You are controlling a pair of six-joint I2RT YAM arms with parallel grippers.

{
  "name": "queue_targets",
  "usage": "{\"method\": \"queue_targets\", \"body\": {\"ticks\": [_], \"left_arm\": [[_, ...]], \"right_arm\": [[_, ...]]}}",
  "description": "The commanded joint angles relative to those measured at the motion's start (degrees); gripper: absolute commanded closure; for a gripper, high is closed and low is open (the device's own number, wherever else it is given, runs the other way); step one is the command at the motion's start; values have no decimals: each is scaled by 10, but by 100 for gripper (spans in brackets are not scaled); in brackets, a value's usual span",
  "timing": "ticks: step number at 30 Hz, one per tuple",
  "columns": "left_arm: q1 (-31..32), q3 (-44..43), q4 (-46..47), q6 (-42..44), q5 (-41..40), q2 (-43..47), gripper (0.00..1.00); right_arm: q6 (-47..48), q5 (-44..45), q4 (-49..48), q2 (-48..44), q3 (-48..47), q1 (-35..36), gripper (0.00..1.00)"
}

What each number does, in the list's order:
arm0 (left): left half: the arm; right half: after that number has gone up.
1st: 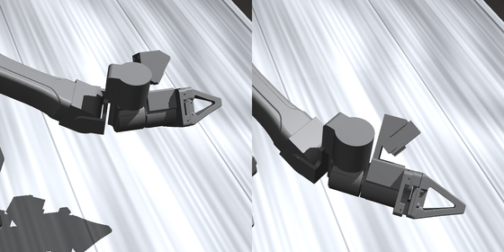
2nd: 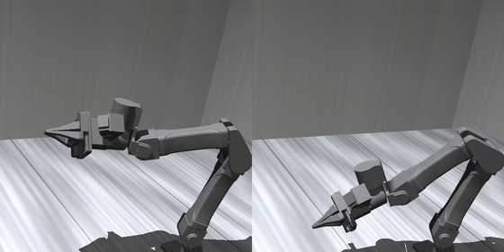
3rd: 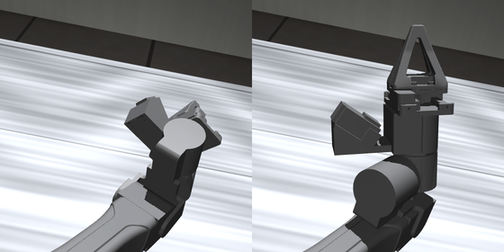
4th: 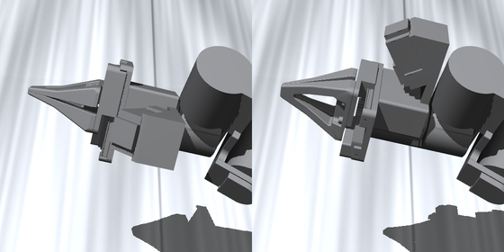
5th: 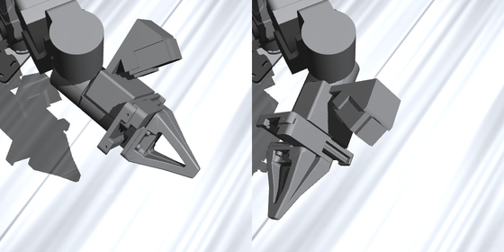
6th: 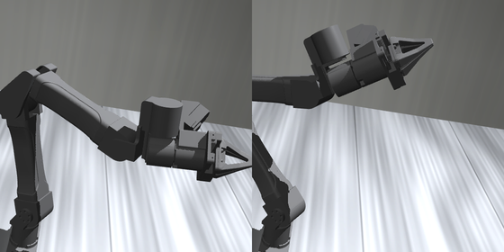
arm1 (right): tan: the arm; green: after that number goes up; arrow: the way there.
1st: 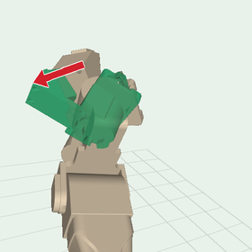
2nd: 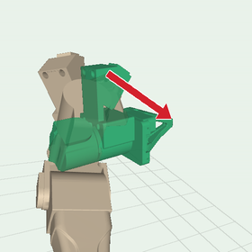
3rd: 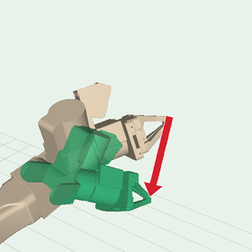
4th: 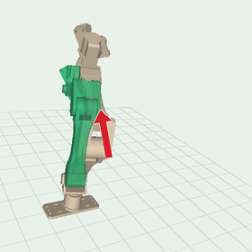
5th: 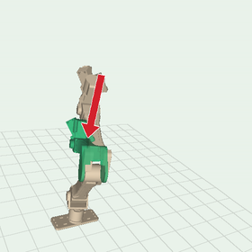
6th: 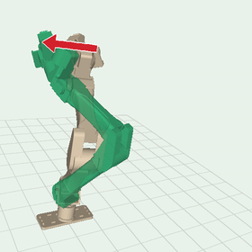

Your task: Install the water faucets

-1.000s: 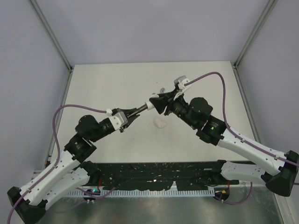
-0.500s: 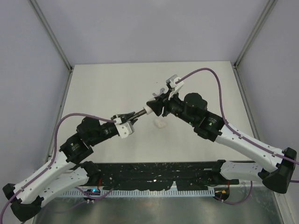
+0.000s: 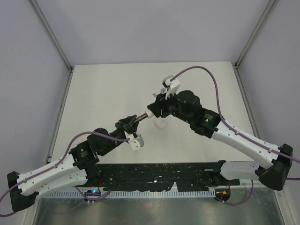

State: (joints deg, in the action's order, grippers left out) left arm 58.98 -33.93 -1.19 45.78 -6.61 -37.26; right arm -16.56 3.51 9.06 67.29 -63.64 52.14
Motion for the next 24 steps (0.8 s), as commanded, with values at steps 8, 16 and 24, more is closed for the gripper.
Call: {"method": "queue_targets", "body": {"ticks": [8, 16, 24], "left_arm": [[72, 91, 276, 176, -111, -26, 100], [100, 127, 341, 205, -132, -41, 100], [100, 134, 351, 144, -151, -48, 100]], "right_arm": [[-114, -95, 15, 17, -47, 24, 95], [-146, -116, 24, 29, -42, 15, 95], [-153, -112, 5, 7, -19, 0, 72]]}}
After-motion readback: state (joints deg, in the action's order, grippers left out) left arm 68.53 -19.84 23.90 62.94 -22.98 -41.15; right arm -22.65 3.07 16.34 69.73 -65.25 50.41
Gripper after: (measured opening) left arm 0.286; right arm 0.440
